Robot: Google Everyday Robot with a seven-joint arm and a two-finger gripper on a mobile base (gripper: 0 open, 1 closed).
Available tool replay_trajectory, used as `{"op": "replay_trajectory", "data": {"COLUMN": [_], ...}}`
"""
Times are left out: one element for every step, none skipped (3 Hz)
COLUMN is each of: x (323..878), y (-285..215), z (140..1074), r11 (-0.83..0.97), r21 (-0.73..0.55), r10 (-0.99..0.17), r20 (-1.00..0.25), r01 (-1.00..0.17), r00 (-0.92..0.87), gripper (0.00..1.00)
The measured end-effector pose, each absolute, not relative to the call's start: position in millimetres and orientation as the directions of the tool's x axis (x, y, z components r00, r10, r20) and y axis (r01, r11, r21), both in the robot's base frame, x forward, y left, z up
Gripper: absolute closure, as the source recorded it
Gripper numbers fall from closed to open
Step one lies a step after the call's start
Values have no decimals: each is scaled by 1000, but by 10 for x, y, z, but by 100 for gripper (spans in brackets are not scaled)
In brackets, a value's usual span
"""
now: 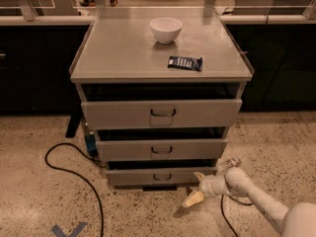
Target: Open bottom drawer
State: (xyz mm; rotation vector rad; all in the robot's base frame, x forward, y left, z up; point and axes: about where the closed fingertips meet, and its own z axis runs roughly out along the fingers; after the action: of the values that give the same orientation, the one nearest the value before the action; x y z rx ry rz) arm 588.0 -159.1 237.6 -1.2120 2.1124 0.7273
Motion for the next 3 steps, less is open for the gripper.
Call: {"op": "replay_trajectory", "data": {"x": [5955, 6046, 6324], "y": [-1570, -1479, -1454], "z": [2566, 2294, 1902], "r11": [416, 428, 458], "r21": [100, 81, 43], "r10": [-542, -594, -658], "r20": [-771, -726, -656], "r01": [-904, -900, -888], "r00": [-334, -347, -371], "gripper": [0, 0, 0]}}
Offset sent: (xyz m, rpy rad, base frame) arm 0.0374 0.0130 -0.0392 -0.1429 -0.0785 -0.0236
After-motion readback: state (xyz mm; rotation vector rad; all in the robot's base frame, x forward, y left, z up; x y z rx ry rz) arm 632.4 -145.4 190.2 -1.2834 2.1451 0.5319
